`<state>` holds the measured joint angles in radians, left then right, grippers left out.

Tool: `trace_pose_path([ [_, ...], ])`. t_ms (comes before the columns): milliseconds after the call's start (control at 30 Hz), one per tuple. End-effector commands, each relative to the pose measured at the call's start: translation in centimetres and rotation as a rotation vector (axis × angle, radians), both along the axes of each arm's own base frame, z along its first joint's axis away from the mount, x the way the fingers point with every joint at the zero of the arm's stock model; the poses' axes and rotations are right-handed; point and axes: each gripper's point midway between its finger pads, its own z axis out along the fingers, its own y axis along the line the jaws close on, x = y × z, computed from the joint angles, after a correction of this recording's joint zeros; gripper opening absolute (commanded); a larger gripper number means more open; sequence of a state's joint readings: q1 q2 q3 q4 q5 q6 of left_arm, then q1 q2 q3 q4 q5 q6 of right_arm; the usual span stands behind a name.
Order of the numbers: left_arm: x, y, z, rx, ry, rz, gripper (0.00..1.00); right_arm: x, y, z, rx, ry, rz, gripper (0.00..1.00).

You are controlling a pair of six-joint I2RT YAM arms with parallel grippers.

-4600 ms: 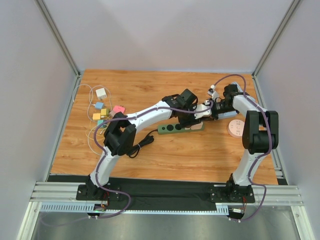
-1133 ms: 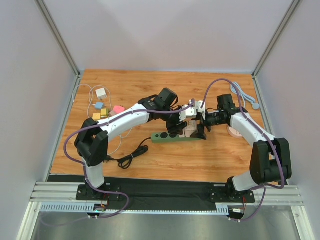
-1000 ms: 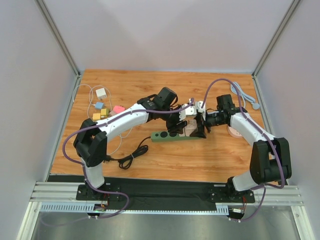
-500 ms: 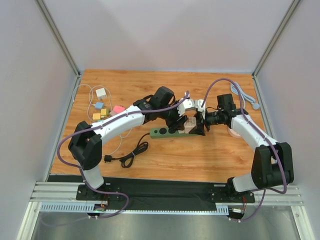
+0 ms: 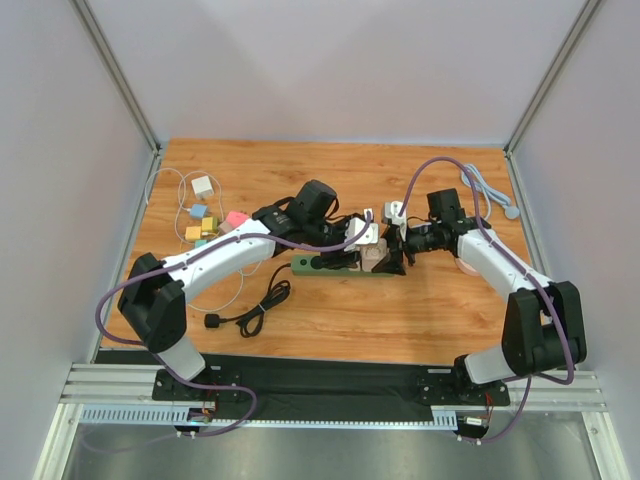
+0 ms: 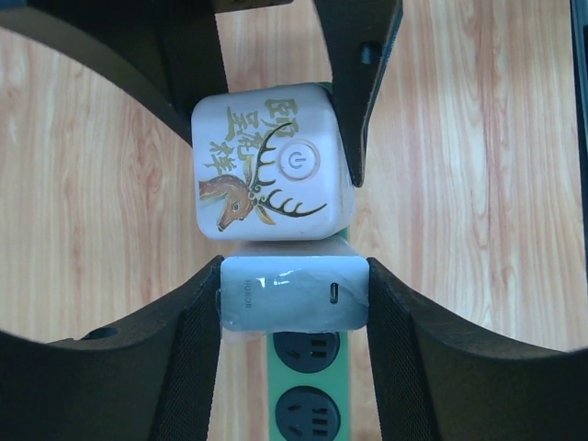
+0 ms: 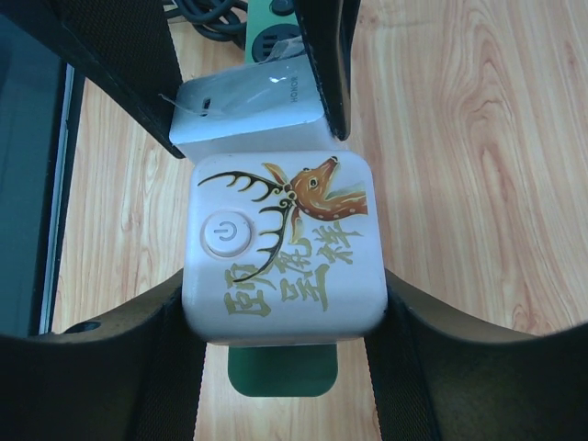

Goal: Pull the plug off the socket
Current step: Remove the plug from the socket.

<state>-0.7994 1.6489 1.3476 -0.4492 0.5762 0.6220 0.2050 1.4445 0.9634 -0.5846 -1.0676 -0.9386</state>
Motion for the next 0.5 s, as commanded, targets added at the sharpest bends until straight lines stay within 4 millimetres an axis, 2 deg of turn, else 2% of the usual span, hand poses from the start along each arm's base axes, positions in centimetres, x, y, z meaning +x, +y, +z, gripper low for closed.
trace_pose_path([
  [0,-2.8,-0.7,6.7,-0.131,-0.234,-0.23,0.0,2.1,-1.0,-0.5,-0.057,-0.045,-0.048,0.0],
  [33,-3.2,-0.8,6.2,-0.102,-0.23,-0.238,0.0,2.2,-1.0,-0.6,-0.058,-0.039,-0.055,0.0],
  [133,-2.7,-1.6,6.2,-0.075,-0.263,-0.205,0.0,2.6,-1.0,-0.9,-0.058,-0.016,-0.073,0.0],
  [267,-1.6,-2.0,5.1,-0.033,-0.237,-0.136,0.0,2.3,-1.0,-0.8,-0.052,-0.036,-0.061,0.0],
  [333,-0.7,-1.6,5.2,-0.048,-0.172,-0.091,0.0,1.8,-0.8,-0.5,-0.037,-0.05,-0.041,0.0],
  [467,0.8,-1.5,6.6,-0.122,-0.059,-0.055,0.0,1.7,-0.7,-0.5,-0.031,-0.051,-0.035,0.0],
])
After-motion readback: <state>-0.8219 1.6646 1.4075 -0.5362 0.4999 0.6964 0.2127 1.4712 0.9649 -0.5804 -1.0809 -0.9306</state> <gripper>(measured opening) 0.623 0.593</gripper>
